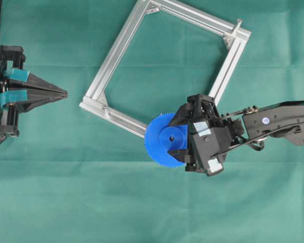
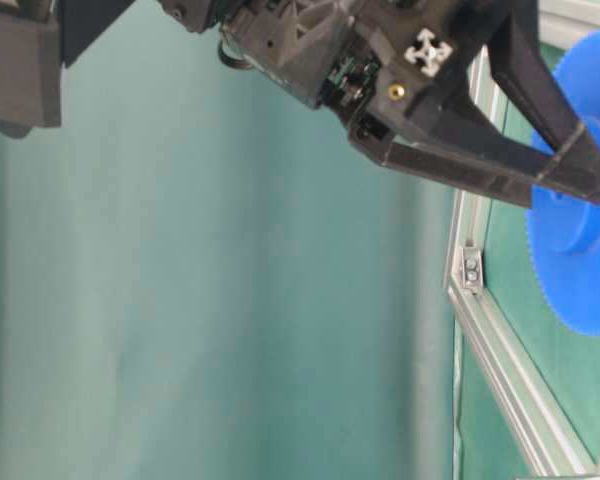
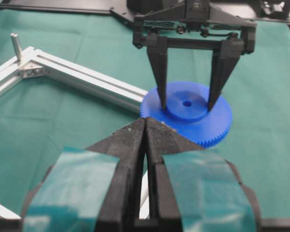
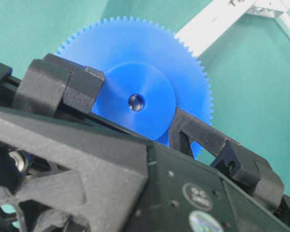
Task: Find the location of the shaft and insert the gear.
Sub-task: 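Lower the gear onto the shaft with the right gripper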
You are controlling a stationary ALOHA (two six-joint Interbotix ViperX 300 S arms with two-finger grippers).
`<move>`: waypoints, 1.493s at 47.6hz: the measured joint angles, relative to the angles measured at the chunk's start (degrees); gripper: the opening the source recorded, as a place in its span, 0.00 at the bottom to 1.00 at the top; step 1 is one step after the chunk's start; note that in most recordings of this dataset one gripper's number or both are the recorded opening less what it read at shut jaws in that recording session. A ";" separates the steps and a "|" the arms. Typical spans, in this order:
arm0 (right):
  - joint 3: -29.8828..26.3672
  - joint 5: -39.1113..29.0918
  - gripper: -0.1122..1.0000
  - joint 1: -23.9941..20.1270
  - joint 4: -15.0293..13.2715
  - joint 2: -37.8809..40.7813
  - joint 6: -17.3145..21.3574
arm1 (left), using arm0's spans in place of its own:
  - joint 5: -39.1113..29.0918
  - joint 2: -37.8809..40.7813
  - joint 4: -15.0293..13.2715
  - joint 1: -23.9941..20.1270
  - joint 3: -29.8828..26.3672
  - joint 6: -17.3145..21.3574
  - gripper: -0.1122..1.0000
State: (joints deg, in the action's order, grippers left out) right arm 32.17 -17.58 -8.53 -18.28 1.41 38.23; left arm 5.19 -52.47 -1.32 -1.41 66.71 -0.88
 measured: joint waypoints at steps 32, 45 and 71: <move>-0.18 -0.09 0.72 -0.09 0.00 4.22 0.18 | -0.09 0.00 0.00 0.00 0.00 0.00 0.11; -0.53 -0.18 0.72 -0.09 0.26 5.10 0.18 | -0.09 0.00 0.00 0.00 0.00 0.00 0.11; -0.53 -0.18 0.72 0.00 0.26 5.10 0.18 | -0.18 0.00 0.00 0.00 0.00 0.00 0.11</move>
State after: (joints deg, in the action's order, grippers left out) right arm 31.64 -17.75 -8.53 -18.02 6.50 38.41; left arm 5.01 -52.47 -1.32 -1.41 66.71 -0.88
